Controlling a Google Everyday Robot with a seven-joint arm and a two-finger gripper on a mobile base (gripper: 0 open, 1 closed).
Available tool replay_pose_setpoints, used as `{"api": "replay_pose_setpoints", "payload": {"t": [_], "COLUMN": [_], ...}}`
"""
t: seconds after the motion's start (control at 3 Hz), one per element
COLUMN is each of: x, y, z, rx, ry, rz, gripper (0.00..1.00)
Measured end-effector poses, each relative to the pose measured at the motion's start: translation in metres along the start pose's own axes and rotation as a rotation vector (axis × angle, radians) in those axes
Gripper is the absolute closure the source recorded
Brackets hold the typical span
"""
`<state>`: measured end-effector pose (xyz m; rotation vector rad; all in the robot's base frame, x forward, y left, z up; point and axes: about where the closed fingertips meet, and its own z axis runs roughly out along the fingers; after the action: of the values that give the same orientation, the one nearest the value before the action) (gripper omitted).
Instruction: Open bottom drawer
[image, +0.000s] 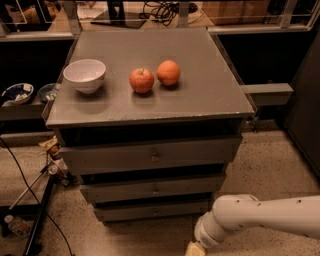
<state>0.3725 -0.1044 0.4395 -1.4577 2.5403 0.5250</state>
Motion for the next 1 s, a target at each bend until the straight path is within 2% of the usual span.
{"api": "replay_pose_setpoints", "payload": {"t": [0.33, 0.67, 1.0], "x": [-0.013, -0.013, -0.009], "y": [-0.010, -0.010, -0.015], "z": [0.012, 0.013, 0.029], "rx": [0.012, 0.010, -0.019], "ry": [-0.064, -0.066, -0.082], "rz": [0.036, 0.038, 0.046], "gripper": [0.00, 0.00, 0.00]}}
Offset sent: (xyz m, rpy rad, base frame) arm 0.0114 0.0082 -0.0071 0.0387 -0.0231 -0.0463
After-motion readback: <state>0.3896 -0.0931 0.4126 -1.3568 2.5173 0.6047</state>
